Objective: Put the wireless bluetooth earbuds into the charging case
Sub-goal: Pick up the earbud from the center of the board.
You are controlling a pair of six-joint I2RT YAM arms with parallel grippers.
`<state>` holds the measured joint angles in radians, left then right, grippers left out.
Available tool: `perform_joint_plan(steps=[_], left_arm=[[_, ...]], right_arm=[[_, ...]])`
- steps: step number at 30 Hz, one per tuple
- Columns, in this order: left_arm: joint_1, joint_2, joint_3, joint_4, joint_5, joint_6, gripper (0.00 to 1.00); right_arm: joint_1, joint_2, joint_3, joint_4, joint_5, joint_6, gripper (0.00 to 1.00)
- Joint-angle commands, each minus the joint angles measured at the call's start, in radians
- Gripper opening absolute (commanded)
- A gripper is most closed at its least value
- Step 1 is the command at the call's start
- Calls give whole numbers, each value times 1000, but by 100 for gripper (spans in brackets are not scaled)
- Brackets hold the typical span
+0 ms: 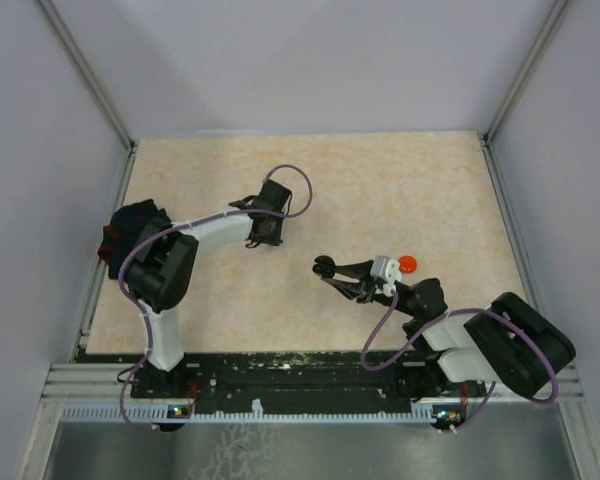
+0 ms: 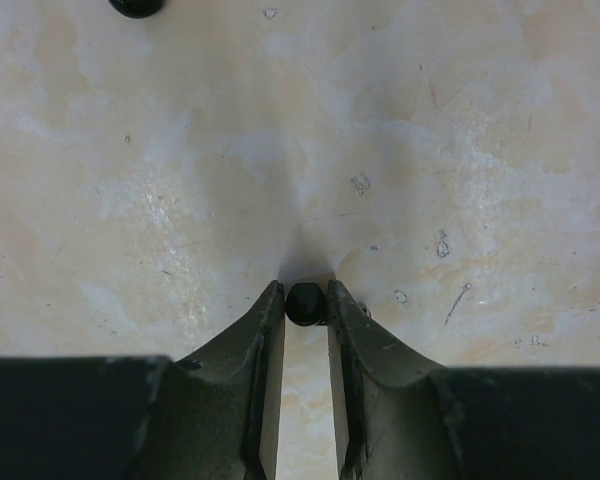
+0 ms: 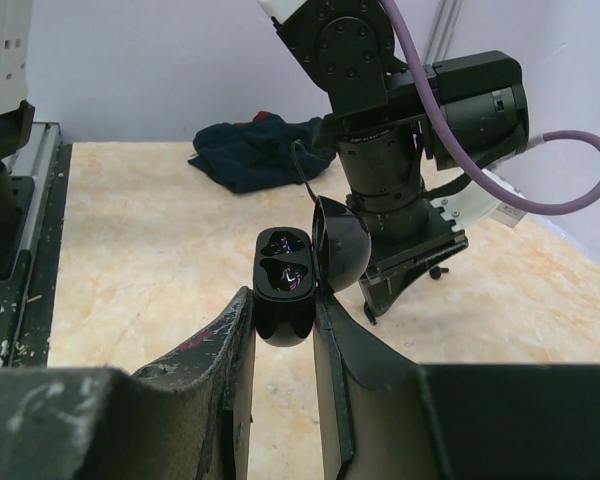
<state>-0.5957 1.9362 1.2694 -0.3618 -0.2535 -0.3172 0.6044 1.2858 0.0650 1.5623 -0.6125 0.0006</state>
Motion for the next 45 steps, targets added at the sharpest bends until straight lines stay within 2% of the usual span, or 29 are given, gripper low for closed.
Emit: perform_joint_plan(steps=[1, 13, 25, 30, 36, 40, 45], left_arm=[[-18, 45, 2, -59, -2, -9, 28], [-38, -79, -25, -61, -34, 23, 20], [-165, -313, -78, 2, -236, 164, 15], [-241, -416, -131, 104, -331, 308, 14], [-333, -524, -164, 223, -378, 499, 13], [-398, -576, -195, 326, -366, 624, 13], [-462, -660, -322, 535, -300, 767, 13]], right_arm=[[1, -4, 7, 160, -7, 7, 0], [1, -9, -1, 161, 15, -2, 0], [2, -19, -14, 160, 73, -20, 0], [1, -14, -20, 161, 116, -29, 0], [1, -11, -22, 150, 165, -31, 0], [1, -11, -22, 146, 178, -28, 0], [1, -11, -24, 158, 180, -17, 0]])
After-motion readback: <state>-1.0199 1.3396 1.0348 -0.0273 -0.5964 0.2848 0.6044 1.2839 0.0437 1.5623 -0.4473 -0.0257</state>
